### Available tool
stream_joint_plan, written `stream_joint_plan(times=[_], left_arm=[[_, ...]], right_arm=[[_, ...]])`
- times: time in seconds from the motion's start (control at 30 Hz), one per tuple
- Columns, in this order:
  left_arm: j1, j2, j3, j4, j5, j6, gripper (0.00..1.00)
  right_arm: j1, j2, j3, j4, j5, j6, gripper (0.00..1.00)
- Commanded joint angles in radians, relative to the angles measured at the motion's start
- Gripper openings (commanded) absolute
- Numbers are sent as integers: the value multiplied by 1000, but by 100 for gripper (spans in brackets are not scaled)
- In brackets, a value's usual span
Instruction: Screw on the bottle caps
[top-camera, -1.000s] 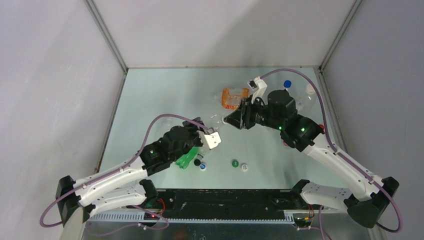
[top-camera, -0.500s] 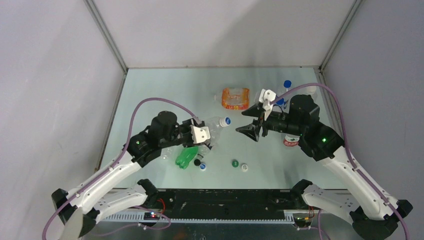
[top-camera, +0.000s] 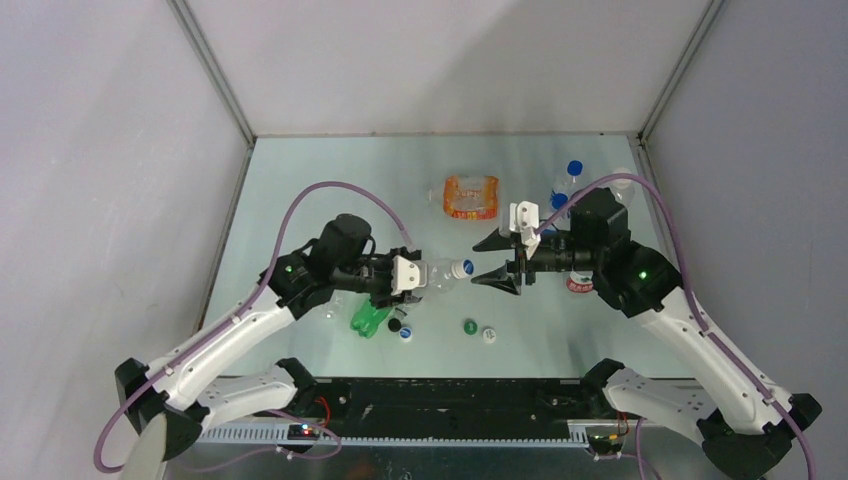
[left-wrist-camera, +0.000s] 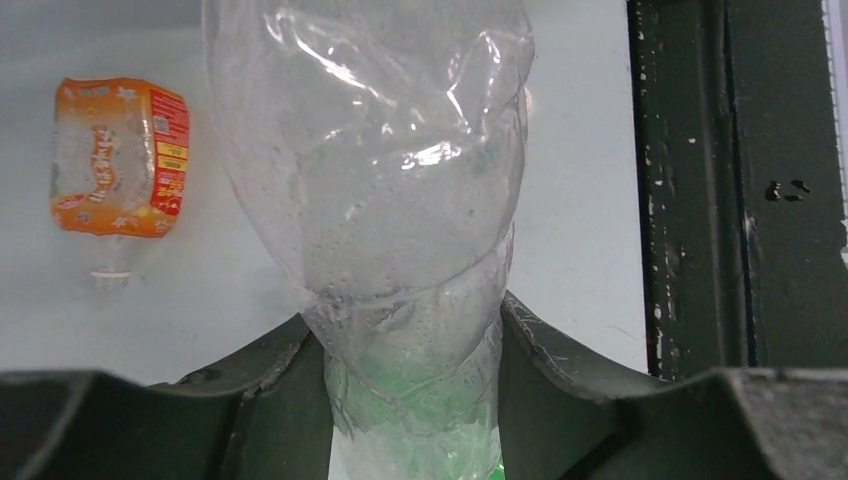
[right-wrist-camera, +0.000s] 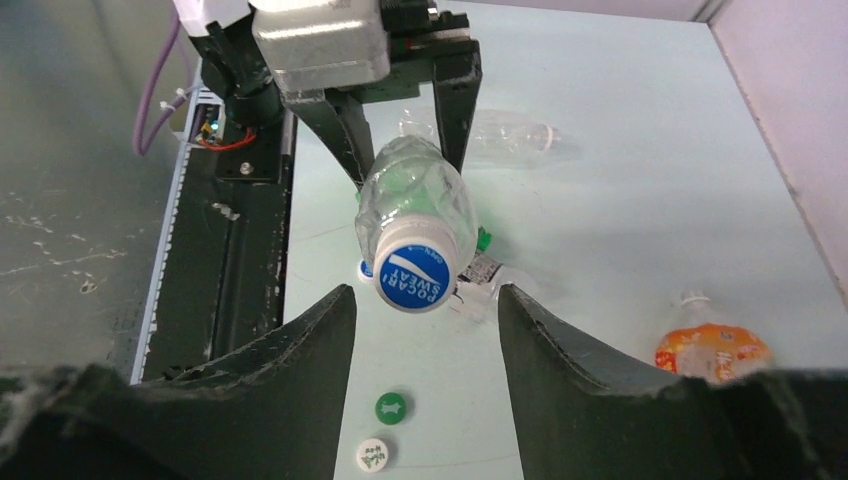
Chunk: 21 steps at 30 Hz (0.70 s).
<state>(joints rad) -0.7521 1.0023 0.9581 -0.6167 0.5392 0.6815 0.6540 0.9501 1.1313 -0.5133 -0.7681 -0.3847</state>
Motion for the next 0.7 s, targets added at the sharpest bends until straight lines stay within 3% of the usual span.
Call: stream_joint_plan(times=[0.0,0.43,0.67], left_arm=[[6,11,63,-14,60,22,0],[5,44,88,-39,61,54,1],[6,71,100,-43,48,79,0]], right_arm=[[2,20,51,2,-89,-14,56],[8,68,53,51,-137,33,43],[7,82,52,68,-144,60,42]])
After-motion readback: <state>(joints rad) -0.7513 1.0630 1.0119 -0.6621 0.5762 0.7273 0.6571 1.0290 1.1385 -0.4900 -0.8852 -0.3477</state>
